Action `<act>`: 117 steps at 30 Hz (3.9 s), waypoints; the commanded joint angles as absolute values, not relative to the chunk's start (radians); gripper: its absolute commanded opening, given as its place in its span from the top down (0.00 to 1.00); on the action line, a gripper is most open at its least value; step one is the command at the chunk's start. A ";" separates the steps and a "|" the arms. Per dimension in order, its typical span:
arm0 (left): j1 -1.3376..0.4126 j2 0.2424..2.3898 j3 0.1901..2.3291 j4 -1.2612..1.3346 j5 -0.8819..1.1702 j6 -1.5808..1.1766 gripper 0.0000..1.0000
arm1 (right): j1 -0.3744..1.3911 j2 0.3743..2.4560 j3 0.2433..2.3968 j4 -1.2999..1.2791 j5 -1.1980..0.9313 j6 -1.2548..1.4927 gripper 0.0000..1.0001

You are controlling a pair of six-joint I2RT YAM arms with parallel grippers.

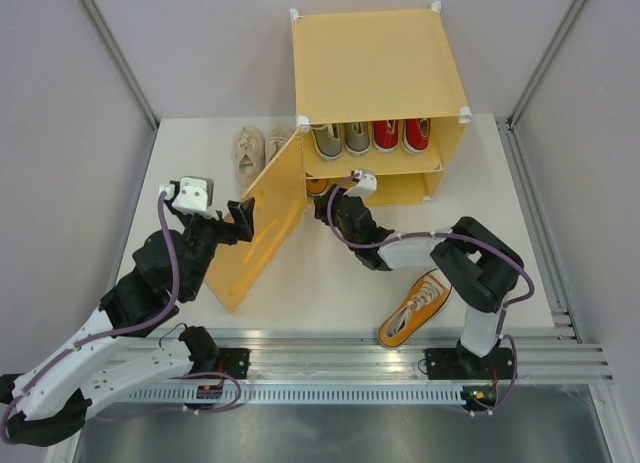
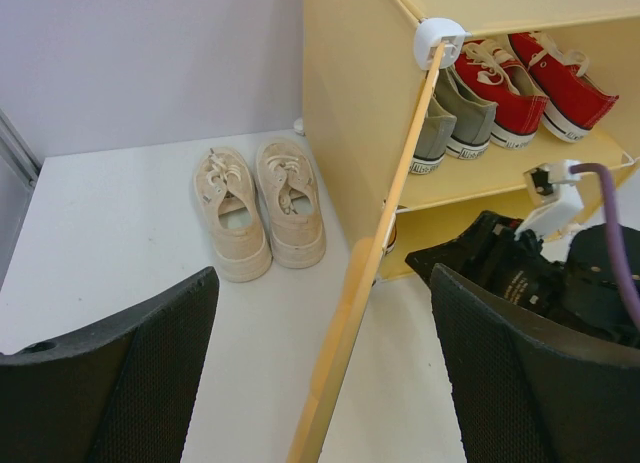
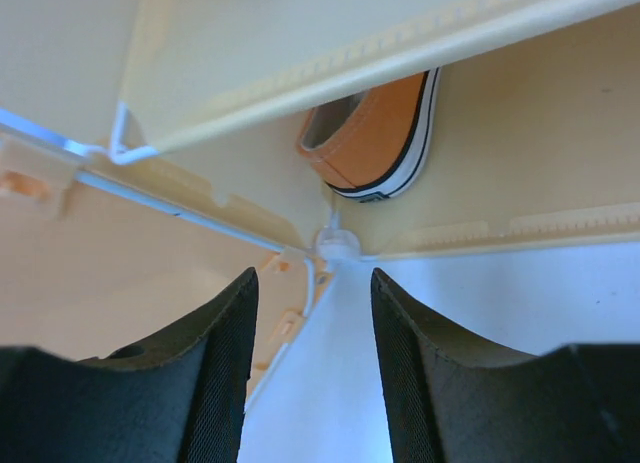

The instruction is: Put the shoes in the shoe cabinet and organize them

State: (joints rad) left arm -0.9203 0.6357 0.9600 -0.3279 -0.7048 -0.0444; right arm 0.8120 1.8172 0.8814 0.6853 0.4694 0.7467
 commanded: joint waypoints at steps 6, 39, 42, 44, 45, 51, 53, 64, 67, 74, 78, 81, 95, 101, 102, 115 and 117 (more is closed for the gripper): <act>-0.917 0.649 0.963 -0.333 -0.703 -0.041 0.10 | 0.766 1.965 1.095 0.549 0.509 0.561 0.46; -0.916 0.657 0.974 -0.342 -0.650 -0.057 0.09 | 0.773 2.171 1.198 0.827 0.508 0.495 0.37; -0.916 0.653 0.974 -0.342 -0.649 -0.057 0.10 | 0.776 2.184 1.219 0.819 0.547 0.503 0.37; -0.916 0.655 0.974 -0.342 -0.647 -0.058 0.10 | 0.779 2.200 1.253 0.792 0.578 0.500 0.36; -0.916 0.655 0.974 -0.341 -0.647 -0.058 0.10 | 0.779 2.204 1.264 0.779 0.587 0.502 0.36; -0.917 0.650 0.976 -0.342 -0.644 -0.060 0.10 | 0.779 2.227 1.289 0.755 0.624 0.508 0.58; -0.916 0.647 0.976 -0.344 -0.644 -0.060 0.10 | 0.779 2.220 1.273 0.770 0.632 0.509 0.67; -0.917 0.646 0.977 -0.347 -0.638 -0.063 0.10 | 0.775 2.125 1.125 0.859 0.660 0.505 0.99; -0.917 0.649 0.977 -0.347 -0.638 -0.063 0.09 | 0.772 2.092 1.074 0.908 0.647 0.518 0.99; -0.916 0.649 0.977 -0.347 -0.637 -0.063 0.10 | 0.765 2.059 1.040 1.000 0.549 0.546 0.49; -0.916 0.649 0.979 -0.347 -0.635 -0.064 0.10 | 0.764 2.083 1.084 1.002 0.531 0.566 0.46; -0.916 0.649 0.979 -0.347 -0.634 -0.064 0.10 | 0.764 2.111 1.120 0.999 0.525 0.586 0.45; -0.916 0.650 0.983 -0.353 -0.609 -0.074 0.10 | 0.778 2.203 1.247 0.913 0.577 0.614 0.35; -0.916 0.652 0.985 -0.356 -0.603 -0.078 0.10 | 0.781 2.246 1.273 0.900 0.613 0.635 0.36; -0.917 0.652 0.985 -0.356 -0.603 -0.078 0.10 | 0.782 2.250 1.275 0.897 0.617 0.637 0.36; -0.916 0.649 0.986 -0.359 -0.594 -0.083 0.10 | 0.769 2.273 1.255 0.966 0.706 0.669 0.72; -0.916 0.649 0.986 -0.359 -0.594 -0.081 0.10 | 0.762 2.269 1.244 0.973 0.701 0.672 0.76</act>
State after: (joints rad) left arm -0.9203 0.6415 0.9642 -0.3317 -0.6178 -0.0456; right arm 0.7837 2.2574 1.2331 0.9291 0.6525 0.6514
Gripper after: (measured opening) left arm 0.904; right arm 0.253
